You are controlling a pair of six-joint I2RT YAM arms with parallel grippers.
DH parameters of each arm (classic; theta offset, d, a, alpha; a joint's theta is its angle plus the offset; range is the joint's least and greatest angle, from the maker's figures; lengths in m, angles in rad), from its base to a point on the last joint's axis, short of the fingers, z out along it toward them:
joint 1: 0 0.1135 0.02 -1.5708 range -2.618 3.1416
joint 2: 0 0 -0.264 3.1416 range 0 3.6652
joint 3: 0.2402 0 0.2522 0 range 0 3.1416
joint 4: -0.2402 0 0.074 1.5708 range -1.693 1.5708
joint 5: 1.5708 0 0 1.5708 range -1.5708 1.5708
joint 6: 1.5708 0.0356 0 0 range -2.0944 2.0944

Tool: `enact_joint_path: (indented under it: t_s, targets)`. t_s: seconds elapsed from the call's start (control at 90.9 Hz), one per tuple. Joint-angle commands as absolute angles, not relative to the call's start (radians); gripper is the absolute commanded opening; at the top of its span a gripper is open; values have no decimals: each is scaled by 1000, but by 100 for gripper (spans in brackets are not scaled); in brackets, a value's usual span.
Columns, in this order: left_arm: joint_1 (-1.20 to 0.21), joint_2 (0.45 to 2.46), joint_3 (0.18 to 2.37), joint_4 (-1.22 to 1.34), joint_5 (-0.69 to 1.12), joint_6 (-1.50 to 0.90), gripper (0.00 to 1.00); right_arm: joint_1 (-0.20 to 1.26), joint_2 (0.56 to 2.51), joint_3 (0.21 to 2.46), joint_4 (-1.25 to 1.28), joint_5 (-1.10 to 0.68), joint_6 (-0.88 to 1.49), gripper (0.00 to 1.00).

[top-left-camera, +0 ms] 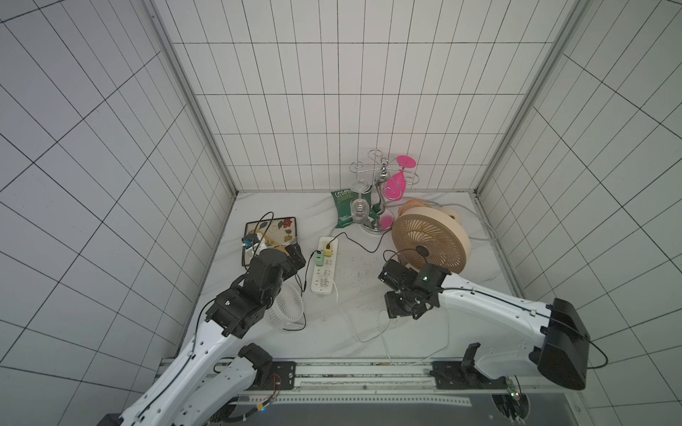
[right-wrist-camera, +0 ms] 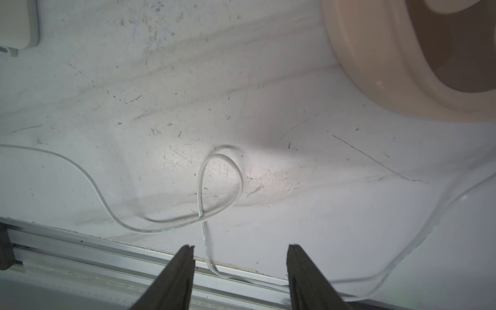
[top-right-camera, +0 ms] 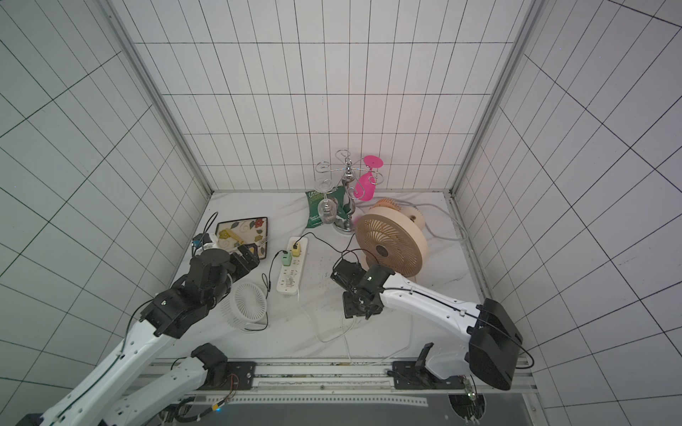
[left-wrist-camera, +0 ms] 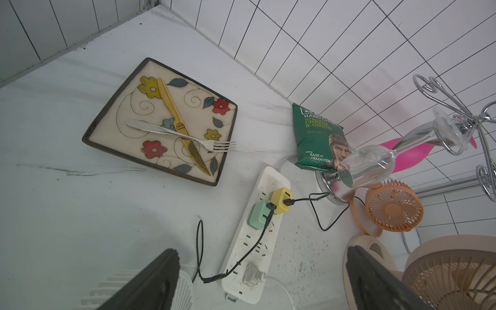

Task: Unplug the desk fan from the power strip
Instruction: Adjust the plug at the center of the board.

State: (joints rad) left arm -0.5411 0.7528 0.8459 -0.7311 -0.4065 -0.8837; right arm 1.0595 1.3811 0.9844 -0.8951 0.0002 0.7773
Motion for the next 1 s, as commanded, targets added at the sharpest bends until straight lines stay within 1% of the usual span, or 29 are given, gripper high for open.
enact_joint_path:
  t_s: [0.0,0.242,0.429,0.572,0.649,0.781,0.836,0.99]
  targets:
    - [-537,744,878,-783,-385,-913,99,1052,1444,964,-762,-27,799,55]
    - [-537,720,870,-830,-371,-944,99,1049,1519,947,-768,48,765,47]
    - [-537,719,851,-820,-363,-973,99,1049,1566,907,-742,26,773,43]
    - [-537,757,868,-805,-351,-974,99,1049,1599,904,-736,25,763,38]
    - [-537,781,889,-809,-355,-964,99,1047,1611,914,-736,46,750,29]
    - [-537,807,916,-810,-360,-959,99,1039,1601,948,-781,107,723,7]
    - [-537,812,922,-811,-360,-959,99,1031,1579,974,-817,142,705,0]
    - [-537,814,927,-813,-356,-969,99,991,1512,1102,-935,222,607,0]
